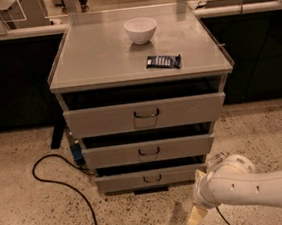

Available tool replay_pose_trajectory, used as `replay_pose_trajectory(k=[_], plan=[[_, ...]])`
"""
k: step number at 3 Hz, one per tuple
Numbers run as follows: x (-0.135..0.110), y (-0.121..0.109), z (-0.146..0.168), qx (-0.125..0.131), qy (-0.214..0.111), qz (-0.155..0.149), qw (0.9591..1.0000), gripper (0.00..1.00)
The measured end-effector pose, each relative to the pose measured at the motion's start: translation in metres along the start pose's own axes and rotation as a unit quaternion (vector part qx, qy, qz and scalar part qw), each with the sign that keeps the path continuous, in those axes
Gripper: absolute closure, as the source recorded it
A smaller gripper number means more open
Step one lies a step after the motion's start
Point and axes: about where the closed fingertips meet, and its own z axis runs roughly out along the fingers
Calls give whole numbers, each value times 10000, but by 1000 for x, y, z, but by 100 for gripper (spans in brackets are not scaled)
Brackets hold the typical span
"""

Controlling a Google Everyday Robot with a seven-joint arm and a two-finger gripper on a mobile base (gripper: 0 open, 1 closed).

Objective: Open bottom drawer

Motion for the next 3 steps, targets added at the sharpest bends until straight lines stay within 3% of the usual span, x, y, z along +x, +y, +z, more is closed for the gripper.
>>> replay_pose_trajectory(k=[1, 3], plan=[[-6, -8, 1, 190, -112, -239, 9995, 0], [-12, -18, 3, 259, -126, -382, 9989, 0]])
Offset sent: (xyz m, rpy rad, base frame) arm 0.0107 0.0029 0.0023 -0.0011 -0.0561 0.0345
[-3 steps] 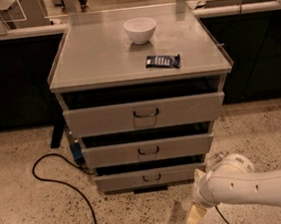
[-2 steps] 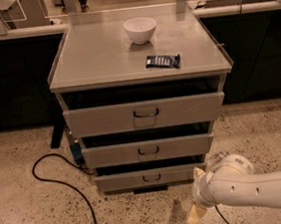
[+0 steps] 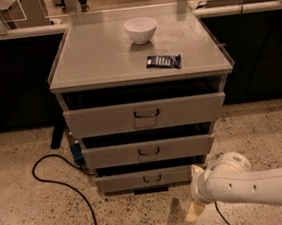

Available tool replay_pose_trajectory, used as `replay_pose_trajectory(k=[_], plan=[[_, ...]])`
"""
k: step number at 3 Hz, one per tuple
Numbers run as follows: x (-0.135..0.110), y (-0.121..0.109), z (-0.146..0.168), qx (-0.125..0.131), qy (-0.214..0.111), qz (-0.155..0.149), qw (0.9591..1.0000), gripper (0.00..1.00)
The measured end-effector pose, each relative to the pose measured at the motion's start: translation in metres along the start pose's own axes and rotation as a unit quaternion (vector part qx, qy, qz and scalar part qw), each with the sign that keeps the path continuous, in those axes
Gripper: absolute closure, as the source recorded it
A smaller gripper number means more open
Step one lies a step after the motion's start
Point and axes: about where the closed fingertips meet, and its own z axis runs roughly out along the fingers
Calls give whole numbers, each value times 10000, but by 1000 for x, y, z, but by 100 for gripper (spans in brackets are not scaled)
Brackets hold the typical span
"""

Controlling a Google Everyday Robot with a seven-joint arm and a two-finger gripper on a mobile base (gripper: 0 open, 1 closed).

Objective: Open bottom drawer

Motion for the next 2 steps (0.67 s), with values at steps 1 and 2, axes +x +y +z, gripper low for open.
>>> replay_pose_trajectory(k=[1, 2], plan=[[-12, -35, 13, 207, -238, -165, 9994, 0], [-33, -72, 37, 361, -629, -274, 9970, 0]])
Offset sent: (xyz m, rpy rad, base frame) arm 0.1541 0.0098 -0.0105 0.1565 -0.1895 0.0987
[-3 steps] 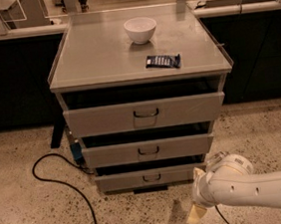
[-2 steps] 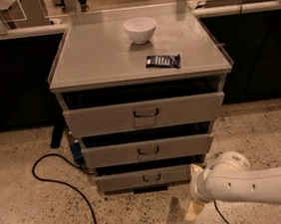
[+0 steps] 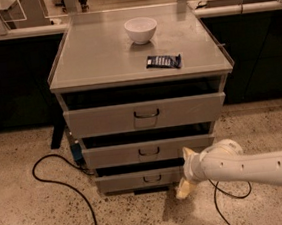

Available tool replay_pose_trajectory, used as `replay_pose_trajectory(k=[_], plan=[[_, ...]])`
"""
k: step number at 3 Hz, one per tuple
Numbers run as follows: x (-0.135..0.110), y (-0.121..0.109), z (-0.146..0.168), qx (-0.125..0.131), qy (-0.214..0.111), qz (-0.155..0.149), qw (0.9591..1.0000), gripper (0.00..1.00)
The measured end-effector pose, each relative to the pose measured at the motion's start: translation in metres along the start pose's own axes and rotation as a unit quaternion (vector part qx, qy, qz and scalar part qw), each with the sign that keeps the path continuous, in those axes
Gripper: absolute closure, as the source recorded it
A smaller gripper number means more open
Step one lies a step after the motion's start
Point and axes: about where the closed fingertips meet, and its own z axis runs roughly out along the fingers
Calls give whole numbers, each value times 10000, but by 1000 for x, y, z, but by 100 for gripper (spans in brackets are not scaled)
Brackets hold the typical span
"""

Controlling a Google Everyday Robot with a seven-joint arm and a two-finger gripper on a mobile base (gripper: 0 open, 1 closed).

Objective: Open bottom drawer

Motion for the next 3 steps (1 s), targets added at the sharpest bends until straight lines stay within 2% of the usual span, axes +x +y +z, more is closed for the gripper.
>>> replay_pose_trajectory(k=[1, 2, 3], plan=[[-5, -14, 52, -363, -78, 186, 9991, 0], [13, -17, 91, -1028, 290, 835, 9908, 0], [18, -18, 90, -1255, 446, 1004, 9860, 0]])
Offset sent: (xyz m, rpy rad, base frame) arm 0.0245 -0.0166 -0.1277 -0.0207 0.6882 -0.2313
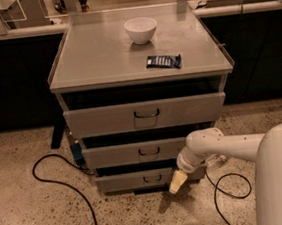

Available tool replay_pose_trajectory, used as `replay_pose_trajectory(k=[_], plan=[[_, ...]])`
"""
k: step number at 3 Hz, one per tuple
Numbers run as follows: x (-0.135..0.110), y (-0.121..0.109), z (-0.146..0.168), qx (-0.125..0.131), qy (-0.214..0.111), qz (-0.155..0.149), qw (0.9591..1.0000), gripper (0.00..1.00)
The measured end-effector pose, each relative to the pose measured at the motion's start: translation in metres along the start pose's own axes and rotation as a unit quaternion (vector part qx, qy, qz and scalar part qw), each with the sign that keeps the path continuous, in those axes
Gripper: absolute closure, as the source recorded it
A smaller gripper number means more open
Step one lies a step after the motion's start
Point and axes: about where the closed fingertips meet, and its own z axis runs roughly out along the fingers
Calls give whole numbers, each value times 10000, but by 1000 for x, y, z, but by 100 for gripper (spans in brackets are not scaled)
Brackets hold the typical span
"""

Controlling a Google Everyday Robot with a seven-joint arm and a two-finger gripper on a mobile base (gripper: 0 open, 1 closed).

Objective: Open bottom drawer

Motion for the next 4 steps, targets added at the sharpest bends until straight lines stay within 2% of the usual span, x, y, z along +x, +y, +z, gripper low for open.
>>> replay_pose_trajectory(k=[1, 2, 3, 4], plan=[[0, 0, 0, -1, 0, 0, 10000, 0], [22, 14, 38, -318, -111, 186, 9993, 0], [62, 58, 107, -995, -226, 499, 9935, 0], [62, 58, 107, -995, -226, 499, 9935, 0]])
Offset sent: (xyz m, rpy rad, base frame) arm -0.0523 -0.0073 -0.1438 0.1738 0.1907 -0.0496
